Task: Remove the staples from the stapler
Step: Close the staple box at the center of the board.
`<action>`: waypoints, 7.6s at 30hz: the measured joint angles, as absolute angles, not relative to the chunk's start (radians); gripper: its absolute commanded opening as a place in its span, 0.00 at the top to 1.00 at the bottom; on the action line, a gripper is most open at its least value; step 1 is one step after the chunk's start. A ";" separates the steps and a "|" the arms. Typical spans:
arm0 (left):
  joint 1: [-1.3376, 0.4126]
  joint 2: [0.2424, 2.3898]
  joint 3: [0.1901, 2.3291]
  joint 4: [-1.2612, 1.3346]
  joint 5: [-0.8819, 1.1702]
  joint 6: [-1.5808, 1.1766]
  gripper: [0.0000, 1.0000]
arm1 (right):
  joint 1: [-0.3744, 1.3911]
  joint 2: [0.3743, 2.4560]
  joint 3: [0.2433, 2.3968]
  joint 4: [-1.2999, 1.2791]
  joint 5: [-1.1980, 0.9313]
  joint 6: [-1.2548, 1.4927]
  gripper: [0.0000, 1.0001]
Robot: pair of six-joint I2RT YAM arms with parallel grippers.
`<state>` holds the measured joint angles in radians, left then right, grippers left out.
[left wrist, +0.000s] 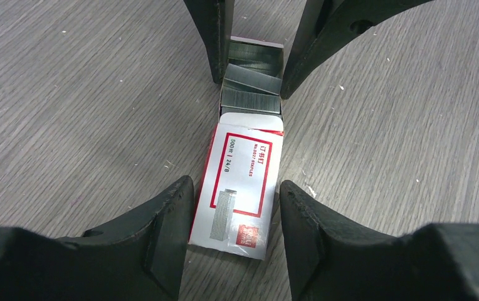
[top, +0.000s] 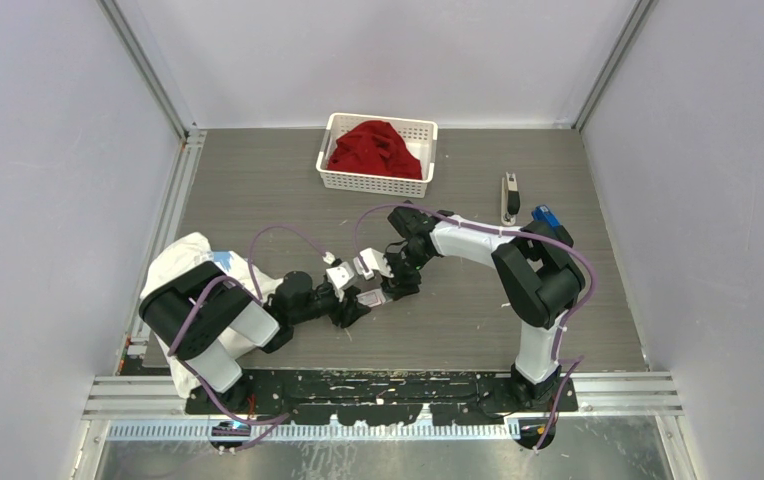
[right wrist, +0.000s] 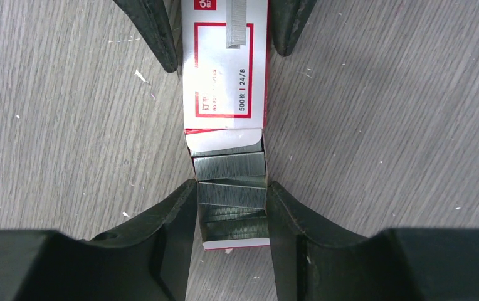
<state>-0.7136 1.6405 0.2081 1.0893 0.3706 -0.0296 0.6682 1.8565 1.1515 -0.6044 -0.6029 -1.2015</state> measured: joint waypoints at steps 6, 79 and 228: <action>-0.714 1.641 0.208 1.090 0.370 -0.043 0.48 | 0.669 1.856 1.150 -0.595 -0.604 -1.201 0.41; -0.707 1.684 0.231 1.116 0.446 -0.073 0.52 | 0.677 1.856 1.148 -0.600 -0.601 -1.195 0.51; -0.881 1.735 0.221 1.209 0.256 0.007 0.55 | 0.624 1.791 1.054 -0.623 -0.688 -1.454 0.54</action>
